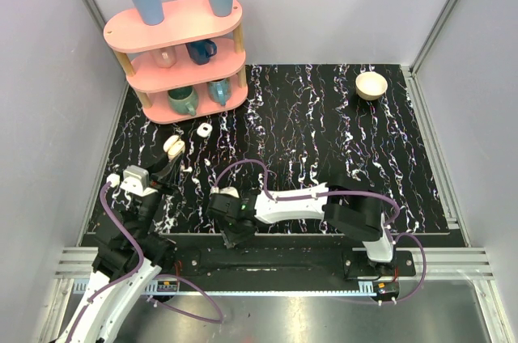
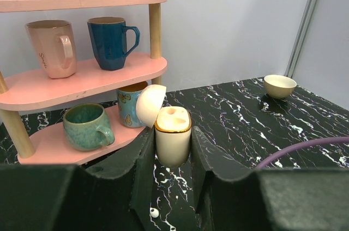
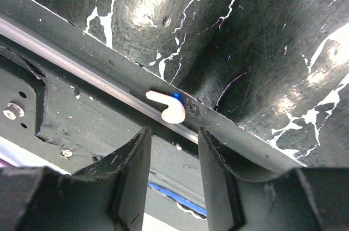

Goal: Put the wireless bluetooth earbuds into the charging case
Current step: Pick up the left earbud from the corner of the board.

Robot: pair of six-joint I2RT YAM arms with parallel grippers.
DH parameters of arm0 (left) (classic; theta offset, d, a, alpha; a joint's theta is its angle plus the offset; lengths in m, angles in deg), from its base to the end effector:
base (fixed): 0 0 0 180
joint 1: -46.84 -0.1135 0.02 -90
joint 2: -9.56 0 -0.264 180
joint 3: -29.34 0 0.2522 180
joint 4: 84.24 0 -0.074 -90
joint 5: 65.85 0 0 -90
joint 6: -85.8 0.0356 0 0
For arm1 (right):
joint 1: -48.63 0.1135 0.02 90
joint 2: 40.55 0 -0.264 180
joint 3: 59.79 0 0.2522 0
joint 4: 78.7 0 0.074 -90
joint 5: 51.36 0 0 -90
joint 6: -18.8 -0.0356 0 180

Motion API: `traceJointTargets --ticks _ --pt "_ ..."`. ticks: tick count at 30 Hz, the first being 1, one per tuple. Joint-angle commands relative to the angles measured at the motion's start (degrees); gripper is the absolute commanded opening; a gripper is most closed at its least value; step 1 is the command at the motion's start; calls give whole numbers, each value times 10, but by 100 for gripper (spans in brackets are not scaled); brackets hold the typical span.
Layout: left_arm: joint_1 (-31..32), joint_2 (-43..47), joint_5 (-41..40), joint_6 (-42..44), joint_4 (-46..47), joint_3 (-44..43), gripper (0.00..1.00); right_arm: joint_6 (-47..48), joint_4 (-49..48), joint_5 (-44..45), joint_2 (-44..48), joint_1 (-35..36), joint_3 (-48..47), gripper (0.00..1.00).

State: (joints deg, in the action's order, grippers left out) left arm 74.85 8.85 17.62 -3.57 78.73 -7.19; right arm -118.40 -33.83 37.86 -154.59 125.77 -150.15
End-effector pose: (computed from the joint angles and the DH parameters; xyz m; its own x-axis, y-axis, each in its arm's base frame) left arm 0.0585 -0.0265 0.2996 0.2884 -0.1411 -0.9471 0.3684 0.9293 -0.0262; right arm 0.0882 0.3887 0.1513 -0.8568 -0.4568 -0.2392 -0.5111 0.8137 0.2769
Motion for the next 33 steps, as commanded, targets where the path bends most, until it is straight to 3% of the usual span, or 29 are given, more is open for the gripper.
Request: traceJointTargets --ticks 1,23,33 --pt "-2 20 -8 5 25 -5 0 -8 -12 -14 -10 -9 -14 44" --pt "-2 22 -6 -4 27 -1 0 -17 -31 -31 -21 -21 3 41" --pt "-2 25 -8 -4 24 1 0 -15 -26 -35 -29 -23 -4 33"
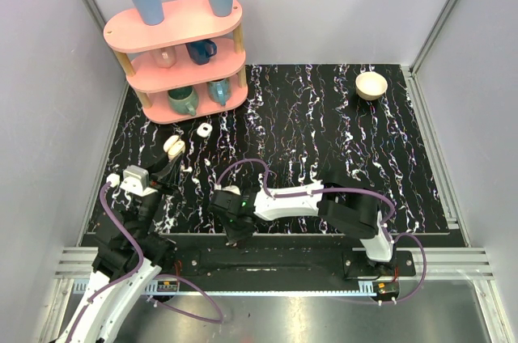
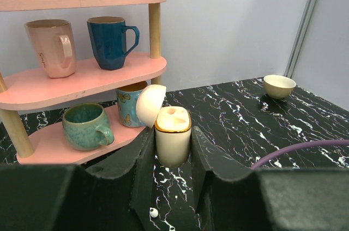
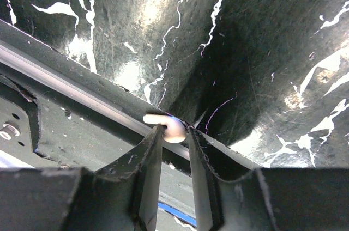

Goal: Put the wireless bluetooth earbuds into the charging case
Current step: Pick up the left earbud from the corner of the board.

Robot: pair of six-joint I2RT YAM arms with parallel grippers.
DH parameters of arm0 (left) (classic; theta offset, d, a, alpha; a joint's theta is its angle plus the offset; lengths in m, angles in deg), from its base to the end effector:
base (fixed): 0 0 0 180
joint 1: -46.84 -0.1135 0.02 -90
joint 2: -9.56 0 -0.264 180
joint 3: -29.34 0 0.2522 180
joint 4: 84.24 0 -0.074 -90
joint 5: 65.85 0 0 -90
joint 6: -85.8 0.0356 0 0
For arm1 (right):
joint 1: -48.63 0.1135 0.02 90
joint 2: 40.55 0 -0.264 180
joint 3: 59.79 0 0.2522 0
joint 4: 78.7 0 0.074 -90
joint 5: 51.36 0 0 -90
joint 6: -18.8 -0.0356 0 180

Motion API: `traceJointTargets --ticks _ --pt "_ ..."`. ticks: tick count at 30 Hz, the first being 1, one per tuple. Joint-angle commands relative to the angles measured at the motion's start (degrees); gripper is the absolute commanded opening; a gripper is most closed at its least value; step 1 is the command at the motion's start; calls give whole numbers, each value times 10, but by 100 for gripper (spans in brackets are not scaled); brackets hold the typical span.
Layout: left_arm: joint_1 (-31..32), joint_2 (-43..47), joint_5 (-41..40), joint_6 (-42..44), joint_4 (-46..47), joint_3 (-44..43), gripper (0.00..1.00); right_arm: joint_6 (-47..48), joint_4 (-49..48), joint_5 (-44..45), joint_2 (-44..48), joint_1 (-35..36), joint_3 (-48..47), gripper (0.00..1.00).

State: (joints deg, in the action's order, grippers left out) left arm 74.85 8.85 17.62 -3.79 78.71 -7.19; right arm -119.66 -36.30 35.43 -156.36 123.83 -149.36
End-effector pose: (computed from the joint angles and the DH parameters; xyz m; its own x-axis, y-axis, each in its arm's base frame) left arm 0.0585 -0.0265 0.2996 0.2867 -0.1445 -0.9471 0.3695 0.9288 -0.0298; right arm 0.1005 0.3883 0.1376 -0.8842 -0.4210 -0.2025 -0.4655 0.8300 0.3072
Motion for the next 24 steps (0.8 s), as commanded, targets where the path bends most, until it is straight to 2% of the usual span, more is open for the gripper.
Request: traceJointTargets --ticks 1,2,3,7,12,20,24 --pt "-2 25 -8 -1 23 0 0 -1 -2 -12 -12 -3 -12 33" --pt "-2 26 -8 -1 23 -1 0 -1 -3 -10 -11 -2 -12 32" --pt "-2 25 -9 -1 21 -1 0 0 -3 -10 -10 -3 -12 27" --pt "-2 26 -8 -1 21 -2 0 1 -2 -1 5 -4 -6 21" --pt "-2 21 -4 3 15 -8 0 35 3 71 79 2 11 15" --pt "-3 -5 20 32 19 -19 0 195 19 200 204 3 19 16" --pt "-2 -33 65 47 -4 -56 0 287 99 300 253 7 -24 16"
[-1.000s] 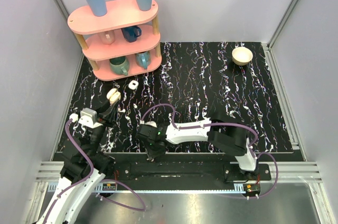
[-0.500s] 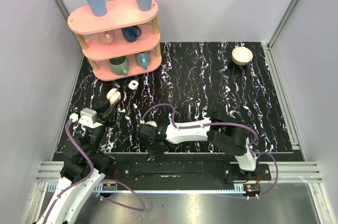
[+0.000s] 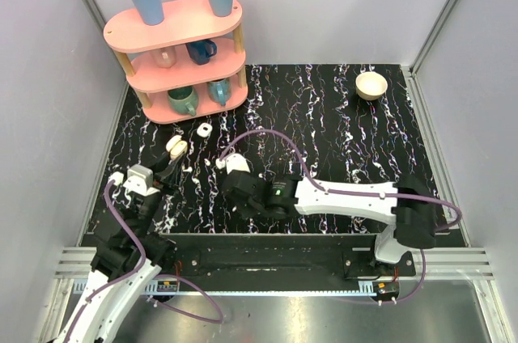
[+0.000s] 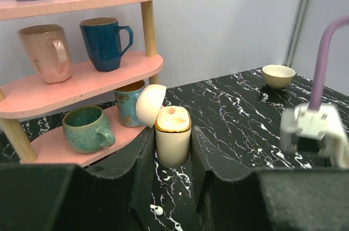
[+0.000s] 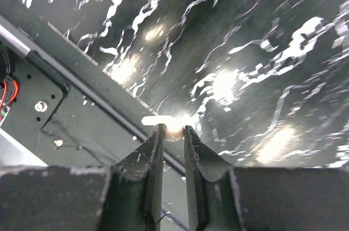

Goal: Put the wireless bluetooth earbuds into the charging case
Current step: Place the left earbud in the charging case.

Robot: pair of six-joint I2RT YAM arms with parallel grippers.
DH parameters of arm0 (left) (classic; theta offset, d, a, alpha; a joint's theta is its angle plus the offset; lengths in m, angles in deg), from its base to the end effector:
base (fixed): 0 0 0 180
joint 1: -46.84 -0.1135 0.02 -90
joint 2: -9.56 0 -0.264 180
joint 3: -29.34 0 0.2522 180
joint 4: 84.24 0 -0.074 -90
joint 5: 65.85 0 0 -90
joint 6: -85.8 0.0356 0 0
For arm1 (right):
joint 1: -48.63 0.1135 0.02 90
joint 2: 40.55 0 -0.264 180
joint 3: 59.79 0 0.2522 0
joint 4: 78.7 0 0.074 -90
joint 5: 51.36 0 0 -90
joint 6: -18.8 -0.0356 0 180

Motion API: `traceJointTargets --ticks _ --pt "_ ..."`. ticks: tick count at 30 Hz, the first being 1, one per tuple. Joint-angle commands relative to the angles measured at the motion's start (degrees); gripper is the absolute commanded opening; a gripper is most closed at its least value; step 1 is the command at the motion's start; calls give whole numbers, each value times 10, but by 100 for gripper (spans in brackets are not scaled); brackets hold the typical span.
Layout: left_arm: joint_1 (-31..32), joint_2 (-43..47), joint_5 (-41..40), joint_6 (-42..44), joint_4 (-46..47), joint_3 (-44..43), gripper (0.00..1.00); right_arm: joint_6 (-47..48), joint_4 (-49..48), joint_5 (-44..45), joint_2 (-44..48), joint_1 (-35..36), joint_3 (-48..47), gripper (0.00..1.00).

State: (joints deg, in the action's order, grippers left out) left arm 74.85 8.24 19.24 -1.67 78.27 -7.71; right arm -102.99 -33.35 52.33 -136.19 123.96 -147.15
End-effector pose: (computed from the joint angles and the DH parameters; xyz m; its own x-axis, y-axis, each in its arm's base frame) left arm 0.0586 -0.0277 0.3011 0.2936 -0.1063 -0.9500 0.3835 0.9234 0.0152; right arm 0.0993 0.3460 0.2525 -0.6498 -0.4610 -0.6044 -0.6613 0.7349 0.1504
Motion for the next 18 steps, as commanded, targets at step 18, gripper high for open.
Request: traceJointTargets --ticks 18 --pt "-2 -175 277 50 -83 -184 0 654 -208 370 155 46 -115 14"
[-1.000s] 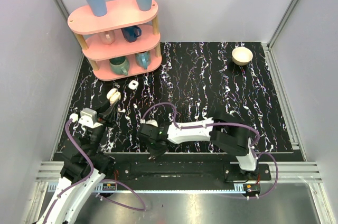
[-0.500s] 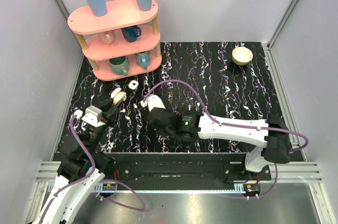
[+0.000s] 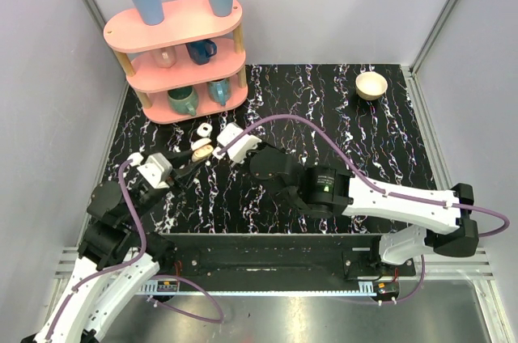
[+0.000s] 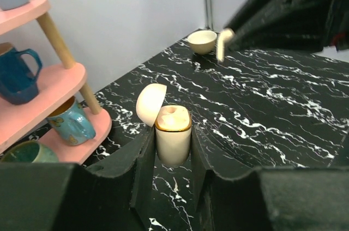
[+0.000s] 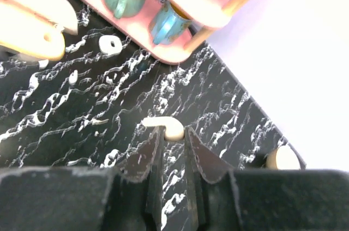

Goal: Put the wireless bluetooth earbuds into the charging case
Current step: Place the left earbud in the charging case.

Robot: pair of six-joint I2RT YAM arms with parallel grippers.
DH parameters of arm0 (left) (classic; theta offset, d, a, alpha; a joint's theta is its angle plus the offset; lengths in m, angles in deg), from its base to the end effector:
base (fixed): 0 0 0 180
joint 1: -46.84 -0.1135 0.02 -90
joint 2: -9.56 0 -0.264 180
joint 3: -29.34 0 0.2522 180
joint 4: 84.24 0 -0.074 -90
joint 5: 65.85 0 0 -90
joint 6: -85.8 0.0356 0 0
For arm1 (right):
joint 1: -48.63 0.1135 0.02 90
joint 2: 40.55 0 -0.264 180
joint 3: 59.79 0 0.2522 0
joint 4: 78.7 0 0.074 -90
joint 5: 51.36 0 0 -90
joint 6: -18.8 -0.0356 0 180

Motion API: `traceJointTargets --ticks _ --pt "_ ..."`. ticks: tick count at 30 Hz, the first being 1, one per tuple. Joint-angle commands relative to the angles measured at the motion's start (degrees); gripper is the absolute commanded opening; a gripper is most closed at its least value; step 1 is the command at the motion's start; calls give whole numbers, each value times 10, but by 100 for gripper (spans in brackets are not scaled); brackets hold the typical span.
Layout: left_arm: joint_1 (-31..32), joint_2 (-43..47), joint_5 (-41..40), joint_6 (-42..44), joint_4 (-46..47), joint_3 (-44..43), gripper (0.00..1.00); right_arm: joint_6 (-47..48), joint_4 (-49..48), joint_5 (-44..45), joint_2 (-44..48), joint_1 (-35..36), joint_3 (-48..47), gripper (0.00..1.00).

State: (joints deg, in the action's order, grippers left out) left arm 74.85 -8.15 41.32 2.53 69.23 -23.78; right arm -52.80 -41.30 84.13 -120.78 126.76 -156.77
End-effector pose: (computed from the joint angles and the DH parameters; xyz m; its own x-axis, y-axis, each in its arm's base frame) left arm 0.0664 -0.0472 0.3566 0.2181 0.0108 -0.9759 0.6854 0.7102 0.1610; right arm 0.0885 0.2975 0.4115 0.1044 -0.5791 -0.8085 -0.5436 0.6475 -0.5340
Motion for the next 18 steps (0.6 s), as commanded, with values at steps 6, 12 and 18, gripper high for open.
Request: traceJointTargets --ticks 6,12,18 --pt "-3 -21 67 9 10 -28 0 307 -279 72 -17 50 -22 13" --pt "-2 -20 59 -5 29 -21 0 268 -276 43 -23 74 -45 13" --pt "-2 -19 52 -41 65 -13 0 218 -257 34 -28 90 -36 13"
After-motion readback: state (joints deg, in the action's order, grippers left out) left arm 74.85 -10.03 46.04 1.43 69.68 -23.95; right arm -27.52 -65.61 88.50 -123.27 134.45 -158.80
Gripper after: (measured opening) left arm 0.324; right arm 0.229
